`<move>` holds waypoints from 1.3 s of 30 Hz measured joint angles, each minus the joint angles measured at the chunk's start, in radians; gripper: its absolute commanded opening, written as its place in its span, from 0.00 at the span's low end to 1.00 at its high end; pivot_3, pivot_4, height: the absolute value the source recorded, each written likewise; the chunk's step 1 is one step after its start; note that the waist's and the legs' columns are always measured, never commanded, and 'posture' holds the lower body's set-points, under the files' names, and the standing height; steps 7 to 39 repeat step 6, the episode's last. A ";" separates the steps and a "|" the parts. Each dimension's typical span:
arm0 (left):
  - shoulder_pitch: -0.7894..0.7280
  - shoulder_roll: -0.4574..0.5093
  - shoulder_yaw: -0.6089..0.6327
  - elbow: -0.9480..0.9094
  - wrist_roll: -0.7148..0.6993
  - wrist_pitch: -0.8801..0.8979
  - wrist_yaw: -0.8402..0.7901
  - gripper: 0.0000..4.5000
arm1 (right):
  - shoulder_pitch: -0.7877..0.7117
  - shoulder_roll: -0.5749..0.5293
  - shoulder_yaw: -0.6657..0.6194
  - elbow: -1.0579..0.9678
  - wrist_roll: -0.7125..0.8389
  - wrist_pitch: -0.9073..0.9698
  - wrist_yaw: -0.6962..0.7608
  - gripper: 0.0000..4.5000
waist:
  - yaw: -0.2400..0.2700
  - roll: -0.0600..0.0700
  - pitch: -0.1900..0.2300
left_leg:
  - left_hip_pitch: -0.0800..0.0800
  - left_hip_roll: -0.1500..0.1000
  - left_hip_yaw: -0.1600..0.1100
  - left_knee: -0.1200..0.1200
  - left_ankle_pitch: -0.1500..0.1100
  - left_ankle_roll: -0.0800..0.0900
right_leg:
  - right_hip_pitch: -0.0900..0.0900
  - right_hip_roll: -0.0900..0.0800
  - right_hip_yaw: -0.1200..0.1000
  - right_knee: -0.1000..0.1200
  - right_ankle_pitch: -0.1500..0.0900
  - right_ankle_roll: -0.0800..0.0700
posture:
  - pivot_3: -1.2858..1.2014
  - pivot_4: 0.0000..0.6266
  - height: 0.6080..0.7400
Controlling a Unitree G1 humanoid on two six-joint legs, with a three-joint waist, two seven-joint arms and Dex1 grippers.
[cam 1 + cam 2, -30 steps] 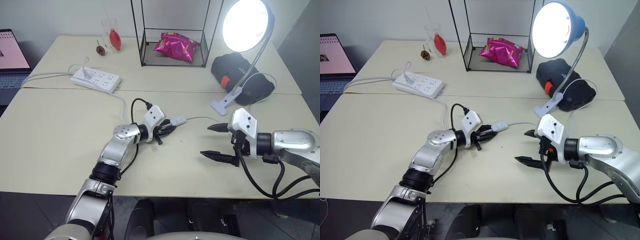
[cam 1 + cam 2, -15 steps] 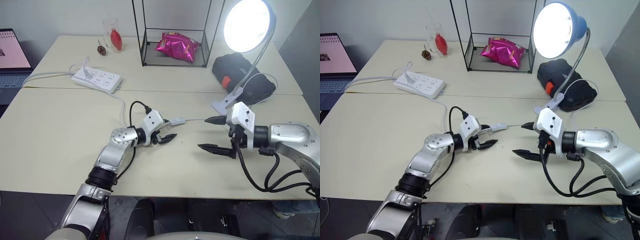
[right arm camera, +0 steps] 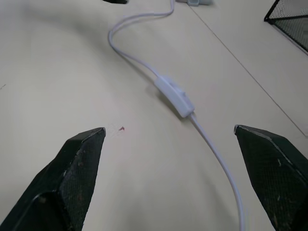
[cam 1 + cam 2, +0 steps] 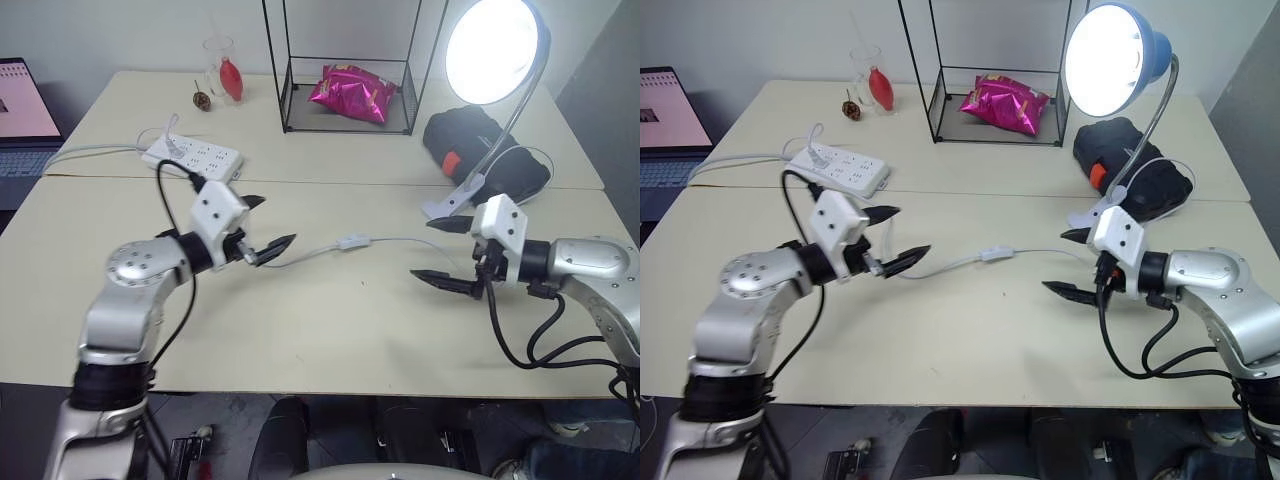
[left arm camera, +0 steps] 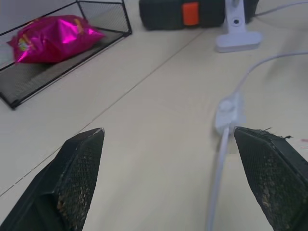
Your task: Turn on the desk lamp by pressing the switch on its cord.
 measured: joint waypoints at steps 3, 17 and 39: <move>0.078 0.033 0.063 -0.045 -0.028 0.036 0.001 0.99 | -0.003 -0.007 -0.022 0.032 -0.002 -0.028 0.035 1.00 | 0.002 0.000 0.000 | 0.000 0.000 0.000 0.000 0.000 0.000 | 0.000 0.000 -0.001 0.000 0.000 0.000 | 0.52 0.24 1.00; 0.148 0.040 0.099 -0.087 -0.057 0.056 0.002 0.99 | -0.010 -0.005 -0.026 0.068 -0.013 -0.058 0.064 1.00 | 0.003 0.000 0.000 | 0.000 0.000 0.000 0.001 0.000 0.000 | 0.000 0.000 0.000 0.000 0.000 0.000 | 0.52 0.24 1.00; 0.148 0.040 0.099 -0.087 -0.057 0.056 0.002 0.99 | -0.010 -0.005 -0.026 0.068 -0.013 -0.058 0.064 1.00 | 0.003 0.000 0.000 | 0.000 0.000 0.000 0.001 0.000 0.000 | 0.000 0.000 0.000 0.000 0.000 0.000 | 0.52 0.24 1.00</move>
